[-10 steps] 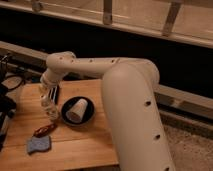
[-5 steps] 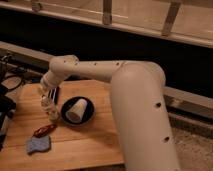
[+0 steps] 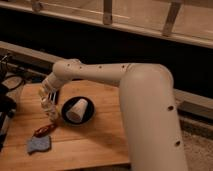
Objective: Knock the bottle over
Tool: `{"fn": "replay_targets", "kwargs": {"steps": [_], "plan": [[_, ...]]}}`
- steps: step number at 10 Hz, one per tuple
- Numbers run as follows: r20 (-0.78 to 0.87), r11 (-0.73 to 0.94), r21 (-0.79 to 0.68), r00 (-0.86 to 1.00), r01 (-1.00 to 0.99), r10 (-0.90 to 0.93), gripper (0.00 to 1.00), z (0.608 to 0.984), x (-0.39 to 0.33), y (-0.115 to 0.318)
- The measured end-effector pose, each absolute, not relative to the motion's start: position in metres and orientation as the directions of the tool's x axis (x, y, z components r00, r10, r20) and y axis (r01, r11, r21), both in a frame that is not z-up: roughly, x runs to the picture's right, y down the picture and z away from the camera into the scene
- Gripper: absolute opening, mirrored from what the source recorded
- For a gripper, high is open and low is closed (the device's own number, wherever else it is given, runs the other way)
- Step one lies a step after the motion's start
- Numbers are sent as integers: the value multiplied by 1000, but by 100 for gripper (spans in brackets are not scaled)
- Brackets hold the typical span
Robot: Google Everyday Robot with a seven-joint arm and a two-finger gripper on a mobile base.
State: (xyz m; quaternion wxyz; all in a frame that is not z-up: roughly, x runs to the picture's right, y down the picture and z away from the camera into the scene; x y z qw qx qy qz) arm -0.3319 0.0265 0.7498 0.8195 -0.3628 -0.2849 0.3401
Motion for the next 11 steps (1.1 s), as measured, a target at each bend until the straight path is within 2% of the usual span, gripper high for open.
{"fn": "replay_targets", "kwargs": {"steps": [11], "plan": [[316, 623, -726, 662, -293, 679, 0, 737, -328, 41]]}}
